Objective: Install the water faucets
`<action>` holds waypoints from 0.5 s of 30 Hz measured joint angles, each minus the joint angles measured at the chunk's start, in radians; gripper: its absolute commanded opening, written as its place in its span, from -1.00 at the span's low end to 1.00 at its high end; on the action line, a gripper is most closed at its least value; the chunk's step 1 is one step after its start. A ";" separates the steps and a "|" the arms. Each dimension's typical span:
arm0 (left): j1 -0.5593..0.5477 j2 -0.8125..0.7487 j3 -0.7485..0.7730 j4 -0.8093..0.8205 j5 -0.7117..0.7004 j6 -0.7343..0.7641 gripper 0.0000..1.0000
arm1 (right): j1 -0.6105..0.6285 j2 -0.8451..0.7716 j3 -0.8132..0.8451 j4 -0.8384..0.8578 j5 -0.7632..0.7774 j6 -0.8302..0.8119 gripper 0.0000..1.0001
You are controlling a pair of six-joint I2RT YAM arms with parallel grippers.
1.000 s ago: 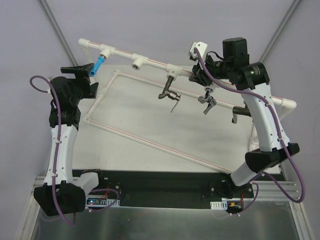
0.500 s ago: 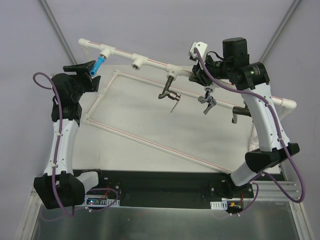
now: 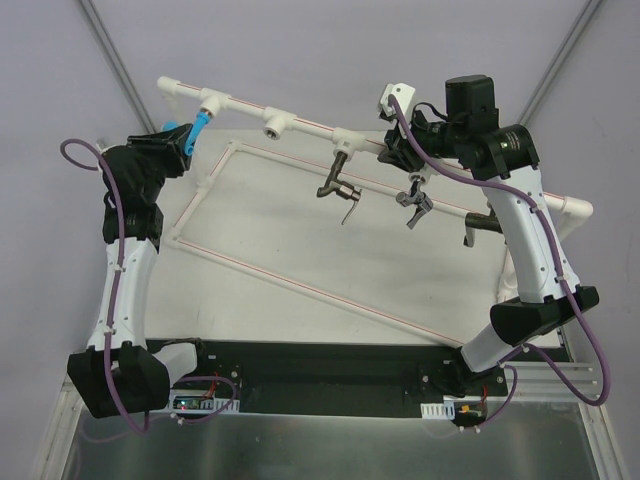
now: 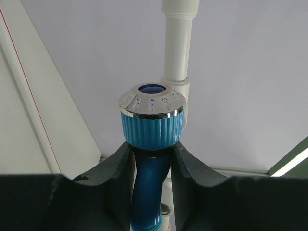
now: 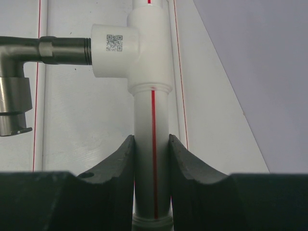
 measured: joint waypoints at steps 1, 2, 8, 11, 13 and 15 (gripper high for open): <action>0.000 0.000 0.000 0.005 -0.001 0.023 -0.99 | 0.000 0.000 0.000 0.000 0.000 0.001 -0.97; 0.000 0.000 0.000 0.008 -0.002 0.047 -1.00 | 0.000 0.000 0.000 0.000 0.000 0.001 -0.98; -0.021 0.000 0.010 0.032 -0.017 0.294 -1.00 | 0.000 0.000 -0.001 0.002 0.001 0.003 -0.98; -0.051 0.000 0.027 0.040 -0.057 0.505 -1.00 | -0.003 0.000 -0.001 0.002 0.001 0.005 -0.98; -0.081 0.000 0.037 0.048 -0.091 0.670 -0.98 | -0.006 0.000 -0.001 0.004 0.002 0.006 -0.97; -0.129 -0.003 0.044 0.059 -0.146 0.869 -0.90 | -0.008 0.000 -0.001 0.005 0.005 0.006 -0.98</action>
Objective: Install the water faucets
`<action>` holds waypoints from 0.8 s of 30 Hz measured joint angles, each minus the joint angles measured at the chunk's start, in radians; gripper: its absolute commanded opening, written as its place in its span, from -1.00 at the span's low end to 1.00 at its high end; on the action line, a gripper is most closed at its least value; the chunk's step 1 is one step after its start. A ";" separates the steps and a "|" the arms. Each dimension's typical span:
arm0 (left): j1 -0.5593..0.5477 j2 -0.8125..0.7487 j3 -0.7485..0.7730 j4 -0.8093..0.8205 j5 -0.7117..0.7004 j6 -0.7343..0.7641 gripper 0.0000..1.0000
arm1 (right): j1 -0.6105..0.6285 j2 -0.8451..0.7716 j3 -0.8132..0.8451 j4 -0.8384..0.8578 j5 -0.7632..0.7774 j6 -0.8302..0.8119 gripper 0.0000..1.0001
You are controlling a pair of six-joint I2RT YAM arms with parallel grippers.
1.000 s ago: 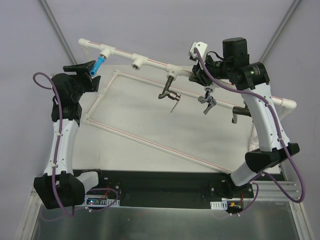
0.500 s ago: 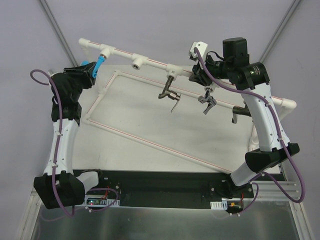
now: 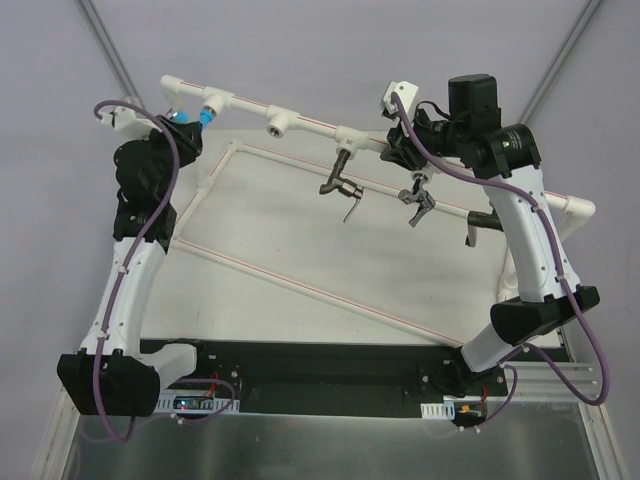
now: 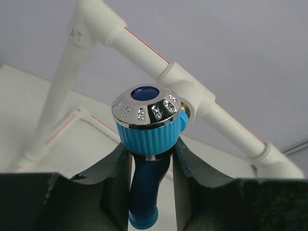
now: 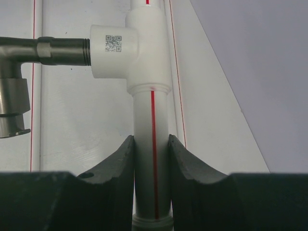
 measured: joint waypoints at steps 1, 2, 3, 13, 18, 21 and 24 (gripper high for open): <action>-0.031 -0.002 0.002 0.009 -0.034 0.129 -0.86 | -0.002 0.000 0.000 0.001 0.000 0.000 -0.98; -0.055 -0.006 0.002 0.015 -0.058 0.244 -0.81 | -0.005 0.000 0.000 0.000 -0.001 0.000 -0.98; -0.076 -0.007 0.002 0.020 -0.072 0.345 -0.78 | -0.006 0.000 0.000 -0.001 -0.001 -0.001 -0.97; -0.253 -0.037 -0.051 0.013 -0.193 1.424 -0.60 | -0.011 0.000 0.000 -0.007 -0.003 -0.009 -0.97; -0.338 -0.012 -0.058 -0.008 -0.336 1.785 -0.52 | -0.013 0.000 0.000 -0.006 0.001 -0.011 -0.98; -0.357 -0.006 -0.058 -0.019 -0.383 1.901 -0.13 | -0.014 0.000 0.000 -0.004 0.003 -0.011 -0.98; -0.365 -0.009 -0.047 -0.056 -0.386 1.918 0.25 | -0.014 0.000 0.000 -0.003 0.004 -0.011 -0.98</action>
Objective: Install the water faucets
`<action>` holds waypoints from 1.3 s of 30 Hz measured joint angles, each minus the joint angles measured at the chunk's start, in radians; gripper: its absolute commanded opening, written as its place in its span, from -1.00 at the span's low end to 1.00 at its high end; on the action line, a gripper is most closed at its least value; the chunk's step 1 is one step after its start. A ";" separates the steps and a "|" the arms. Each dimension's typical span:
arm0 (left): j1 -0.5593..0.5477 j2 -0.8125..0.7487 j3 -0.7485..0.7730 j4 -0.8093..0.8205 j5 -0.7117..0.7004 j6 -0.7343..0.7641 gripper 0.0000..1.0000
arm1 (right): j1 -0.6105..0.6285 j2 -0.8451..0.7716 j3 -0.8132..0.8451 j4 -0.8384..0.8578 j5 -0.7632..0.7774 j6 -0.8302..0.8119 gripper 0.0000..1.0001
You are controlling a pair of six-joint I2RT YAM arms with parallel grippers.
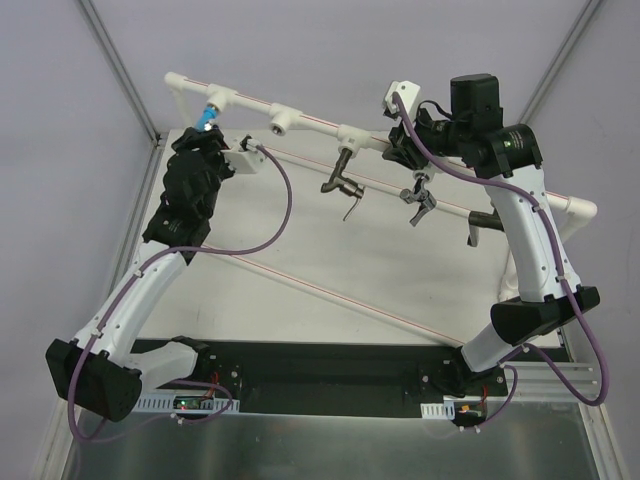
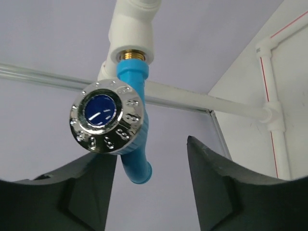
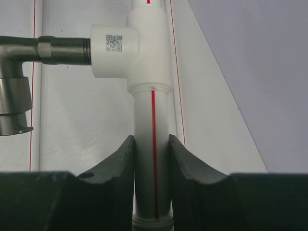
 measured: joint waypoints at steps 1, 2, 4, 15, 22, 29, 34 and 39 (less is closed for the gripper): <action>-0.002 0.000 0.007 -0.013 0.001 -0.002 0.33 | 0.000 0.000 0.000 0.001 0.000 0.001 -0.98; -0.006 0.002 0.016 -0.038 0.003 -0.022 0.52 | 0.000 0.000 0.000 0.003 0.000 0.003 -0.98; -0.013 0.001 0.025 -0.065 0.007 -0.053 0.64 | 0.000 0.000 0.000 0.003 -0.001 0.003 -0.98; -0.011 -0.072 0.115 -0.062 0.153 -0.598 0.97 | 0.003 0.000 0.000 0.001 -0.010 0.005 -0.98; 0.138 -0.210 0.121 0.007 0.088 -1.292 0.97 | 0.003 0.000 -0.001 0.002 -0.014 0.007 -0.98; 0.244 -0.302 0.025 -0.055 -0.001 -1.955 0.92 | 0.003 0.000 -0.002 0.003 -0.016 0.009 -0.98; 0.317 -0.248 -0.015 -0.103 0.103 -2.333 0.93 | 0.003 0.000 -0.002 0.004 -0.016 0.011 -0.97; 0.330 -0.148 -0.023 -0.123 0.218 -2.547 0.89 | 0.003 0.000 -0.002 0.004 -0.016 0.011 -0.98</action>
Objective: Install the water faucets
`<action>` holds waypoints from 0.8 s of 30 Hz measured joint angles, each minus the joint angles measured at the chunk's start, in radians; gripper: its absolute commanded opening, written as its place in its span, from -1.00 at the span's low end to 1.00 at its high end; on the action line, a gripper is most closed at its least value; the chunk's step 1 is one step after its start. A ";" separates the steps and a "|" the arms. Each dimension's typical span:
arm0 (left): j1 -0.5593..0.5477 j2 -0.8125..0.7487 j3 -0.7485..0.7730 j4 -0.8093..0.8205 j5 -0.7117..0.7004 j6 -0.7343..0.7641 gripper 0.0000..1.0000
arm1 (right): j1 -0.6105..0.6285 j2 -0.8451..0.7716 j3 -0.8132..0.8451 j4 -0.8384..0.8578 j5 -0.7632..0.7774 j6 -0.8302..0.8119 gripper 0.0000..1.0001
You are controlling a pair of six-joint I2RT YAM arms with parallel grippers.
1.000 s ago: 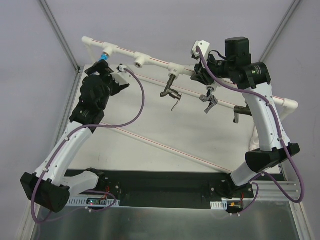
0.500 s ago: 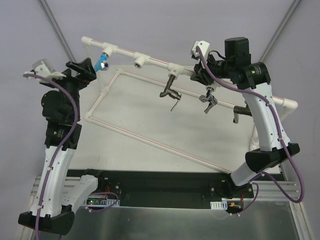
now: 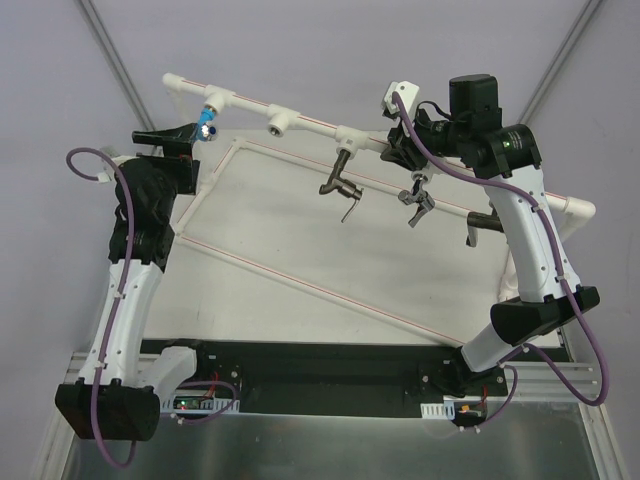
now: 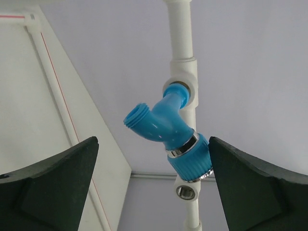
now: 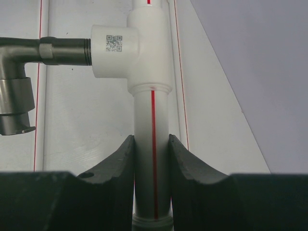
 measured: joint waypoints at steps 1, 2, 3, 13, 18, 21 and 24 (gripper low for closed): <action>0.000 0.015 0.000 0.000 0.019 -0.026 0.84 | 0.000 0.000 0.000 0.000 0.000 0.000 -0.97; 0.000 0.029 0.000 0.001 0.034 -0.051 0.80 | 0.000 0.000 0.000 0.000 0.000 0.000 -0.98; 0.000 0.038 0.000 0.004 0.050 -0.073 0.76 | 0.000 0.000 0.000 0.000 0.000 0.000 -0.98; 0.000 0.109 -0.001 0.093 0.121 -0.145 -0.06 | 0.000 0.000 -0.001 0.000 0.000 0.000 -0.98; 0.000 0.115 -0.001 0.105 0.126 -0.053 -0.62 | 0.000 0.000 -0.001 0.000 0.000 -0.001 -0.98; 0.000 0.119 0.007 0.117 0.126 0.097 -0.73 | 0.000 0.000 -0.001 0.000 0.000 0.000 -0.98; 0.000 0.138 0.031 0.115 0.134 0.315 -0.81 | 0.000 0.001 -0.001 0.002 0.000 0.002 -0.98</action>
